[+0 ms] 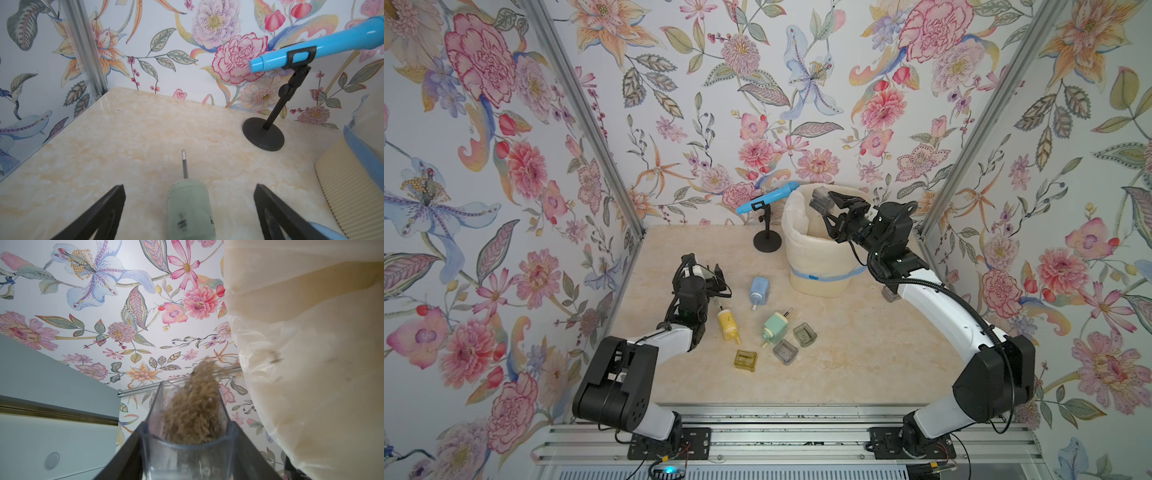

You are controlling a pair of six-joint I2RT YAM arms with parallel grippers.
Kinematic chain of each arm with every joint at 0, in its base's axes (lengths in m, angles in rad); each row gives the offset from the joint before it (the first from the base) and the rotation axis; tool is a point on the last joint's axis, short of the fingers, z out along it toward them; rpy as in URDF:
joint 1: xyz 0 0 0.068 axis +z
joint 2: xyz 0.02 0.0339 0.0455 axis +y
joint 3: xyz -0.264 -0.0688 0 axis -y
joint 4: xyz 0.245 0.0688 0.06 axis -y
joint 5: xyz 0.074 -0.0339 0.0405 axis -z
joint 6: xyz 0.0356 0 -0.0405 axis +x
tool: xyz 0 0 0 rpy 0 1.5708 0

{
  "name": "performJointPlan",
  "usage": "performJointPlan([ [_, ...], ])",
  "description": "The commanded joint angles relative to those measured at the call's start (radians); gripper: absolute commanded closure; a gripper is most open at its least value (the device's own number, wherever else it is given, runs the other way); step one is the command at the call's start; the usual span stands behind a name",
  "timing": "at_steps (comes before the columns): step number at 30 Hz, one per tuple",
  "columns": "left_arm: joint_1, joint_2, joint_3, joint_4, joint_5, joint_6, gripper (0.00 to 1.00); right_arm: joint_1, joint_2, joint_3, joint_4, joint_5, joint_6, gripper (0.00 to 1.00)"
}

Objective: Take out the pencil sharpener tray and clean the shavings
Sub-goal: Pour the shavings into the trash bin.

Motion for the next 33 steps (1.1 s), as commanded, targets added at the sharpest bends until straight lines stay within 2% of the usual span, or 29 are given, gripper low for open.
performJointPlan([
  [1,0.005,-0.097,-0.034,-0.083,-0.019,-0.006,0.00,0.025,-0.008,0.000,0.127,0.114,0.129,0.45],
  [4,-0.012,-0.190,-0.056,-0.171,-0.004,-0.016,0.00,0.033,-0.017,-0.014,0.169,0.197,0.206,0.44],
  [7,-0.071,-0.302,-0.079,-0.258,-0.042,0.015,0.00,0.036,-0.009,-0.039,0.246,0.255,0.304,0.44],
  [11,-0.106,-0.467,-0.116,-0.373,-0.073,-0.001,0.00,0.067,-0.015,-0.097,0.338,0.404,0.399,0.43],
  [19,-0.166,-0.709,-0.135,-0.605,-0.147,-0.013,0.00,0.136,0.064,-0.040,0.482,0.586,0.533,0.43],
  [25,-0.181,-0.822,-0.122,-0.722,-0.180,-0.009,0.00,0.185,0.075,-0.045,0.560,0.654,0.563,0.42],
  [33,-0.185,-0.826,-0.080,-0.773,-0.167,-0.018,0.00,0.221,0.058,-0.122,0.675,0.705,0.573,0.42],
])
